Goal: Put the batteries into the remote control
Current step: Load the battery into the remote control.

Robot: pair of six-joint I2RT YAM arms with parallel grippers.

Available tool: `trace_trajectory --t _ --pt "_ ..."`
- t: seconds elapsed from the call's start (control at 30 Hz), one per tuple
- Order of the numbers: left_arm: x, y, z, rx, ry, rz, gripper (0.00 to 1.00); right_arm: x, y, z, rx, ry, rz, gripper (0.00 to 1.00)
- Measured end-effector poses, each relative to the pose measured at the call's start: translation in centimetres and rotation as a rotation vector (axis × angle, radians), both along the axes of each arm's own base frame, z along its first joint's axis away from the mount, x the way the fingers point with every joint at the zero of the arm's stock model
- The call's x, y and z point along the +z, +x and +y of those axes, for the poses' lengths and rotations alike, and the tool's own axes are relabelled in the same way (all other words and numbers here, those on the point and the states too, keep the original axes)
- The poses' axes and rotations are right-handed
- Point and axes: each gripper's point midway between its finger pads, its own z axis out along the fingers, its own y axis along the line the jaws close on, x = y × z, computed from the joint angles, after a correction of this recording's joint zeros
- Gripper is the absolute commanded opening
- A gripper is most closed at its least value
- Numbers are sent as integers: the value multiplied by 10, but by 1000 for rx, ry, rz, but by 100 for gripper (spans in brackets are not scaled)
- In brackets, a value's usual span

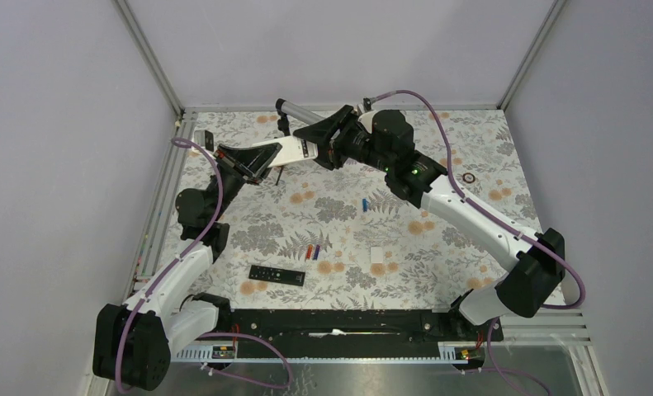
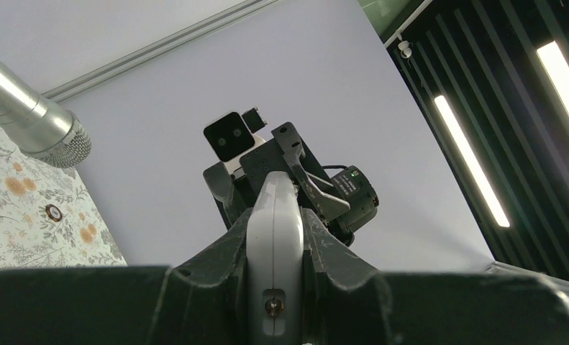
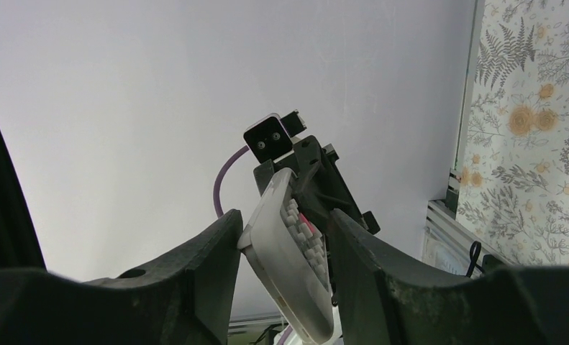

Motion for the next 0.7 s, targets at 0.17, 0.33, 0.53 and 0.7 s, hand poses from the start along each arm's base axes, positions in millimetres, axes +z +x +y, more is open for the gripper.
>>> trace_trajectory --t 0.17,0.33,0.53,0.7 --pt "1 -2 0 0 -4 -13 0 3 -2 1 15 16 2 49" --pt "0 -2 1 -3 -9 -10 0 2 -3 1 21 18 1 46" --pt "1 -2 1 -14 -25 8 0 3 -3 1 29 27 -12 41" --pt "0 -2 1 -30 -47 38 0 4 -3 1 30 32 -28 37"
